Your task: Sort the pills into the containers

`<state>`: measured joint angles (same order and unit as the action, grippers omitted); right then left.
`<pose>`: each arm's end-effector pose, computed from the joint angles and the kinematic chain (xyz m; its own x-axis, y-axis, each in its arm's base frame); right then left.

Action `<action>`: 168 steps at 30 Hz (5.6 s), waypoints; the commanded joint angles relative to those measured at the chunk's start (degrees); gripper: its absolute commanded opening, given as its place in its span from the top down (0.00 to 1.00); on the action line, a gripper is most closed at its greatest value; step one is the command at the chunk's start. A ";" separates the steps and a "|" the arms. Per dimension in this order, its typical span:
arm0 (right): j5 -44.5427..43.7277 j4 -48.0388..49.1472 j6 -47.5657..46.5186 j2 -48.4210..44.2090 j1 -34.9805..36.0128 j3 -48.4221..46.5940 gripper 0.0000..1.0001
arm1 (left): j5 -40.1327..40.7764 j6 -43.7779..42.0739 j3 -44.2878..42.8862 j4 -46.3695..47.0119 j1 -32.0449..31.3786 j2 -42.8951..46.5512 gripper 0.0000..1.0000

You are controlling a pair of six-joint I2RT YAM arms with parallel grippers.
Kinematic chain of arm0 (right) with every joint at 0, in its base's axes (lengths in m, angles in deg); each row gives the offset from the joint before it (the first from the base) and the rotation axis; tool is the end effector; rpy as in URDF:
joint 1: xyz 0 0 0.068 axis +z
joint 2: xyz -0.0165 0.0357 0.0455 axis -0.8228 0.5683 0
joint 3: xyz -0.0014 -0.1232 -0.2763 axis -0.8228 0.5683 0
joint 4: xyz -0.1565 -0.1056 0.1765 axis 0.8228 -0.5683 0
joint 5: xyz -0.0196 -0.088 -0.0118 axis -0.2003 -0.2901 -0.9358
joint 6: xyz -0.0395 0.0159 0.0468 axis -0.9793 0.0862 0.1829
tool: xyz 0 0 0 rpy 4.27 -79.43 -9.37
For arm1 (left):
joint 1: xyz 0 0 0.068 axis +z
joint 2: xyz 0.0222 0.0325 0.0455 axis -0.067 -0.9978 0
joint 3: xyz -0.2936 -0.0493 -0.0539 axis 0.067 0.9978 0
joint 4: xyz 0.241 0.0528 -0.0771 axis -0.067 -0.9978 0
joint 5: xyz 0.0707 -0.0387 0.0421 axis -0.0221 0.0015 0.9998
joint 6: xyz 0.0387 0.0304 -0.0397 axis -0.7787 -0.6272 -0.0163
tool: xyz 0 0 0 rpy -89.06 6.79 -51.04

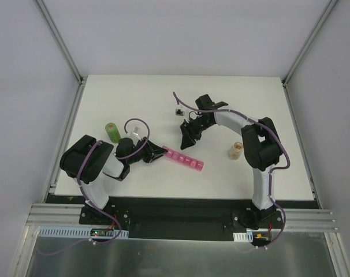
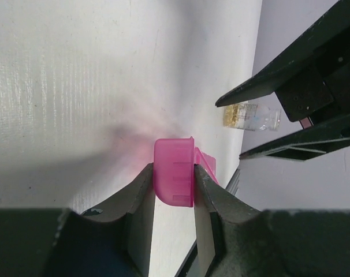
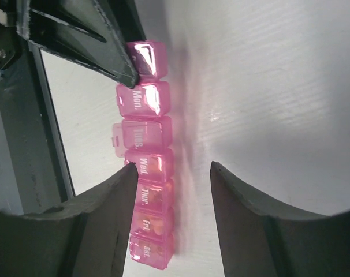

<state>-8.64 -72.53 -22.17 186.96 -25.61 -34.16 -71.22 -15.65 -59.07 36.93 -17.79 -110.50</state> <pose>0.3590 0.2481 0.2027 -0.2148 -0.6057 -0.7661 -0.9645 0.0079 0.2641 0.2443 -0.1218 0.1436 -0.7786 -0.5592 -0.2846 0.1037 0.3327 -0.9373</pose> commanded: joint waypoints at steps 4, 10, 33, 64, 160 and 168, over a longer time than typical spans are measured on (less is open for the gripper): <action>-3.19 0.38 0.31 -3.08 -0.05 -0.55 0.45 | -0.38 -2.10 0.47 1.73 0.71 -0.23 0.95; -6.84 4.59 -1.55 -11.59 4.07 5.68 0.22 | 0.59 -0.96 0.21 -0.03 0.71 -0.06 0.95; -23.04 8.11 -0.84 -8.97 12.78 6.22 0.28 | 0.41 0.89 0.03 -1.27 0.80 1.35 0.95; -28.22 8.90 2.14 -8.00 11.73 6.04 0.40 | 0.59 0.89 0.56 -1.09 0.71 1.09 0.95; -28.84 5.65 -4.27 -12.14 13.31 15.62 0.29 | 3.13 -0.16 -1.46 -4.26 0.53 1.44 0.86; -29.72 5.57 -3.74 -11.52 13.31 15.01 0.39 | 3.57 0.28 -0.41 -3.20 0.62 3.46 0.69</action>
<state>-37.33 -67.15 -26.52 175.49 -12.48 -17.90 -69.36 -14.69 -60.66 31.14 -17.44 -109.17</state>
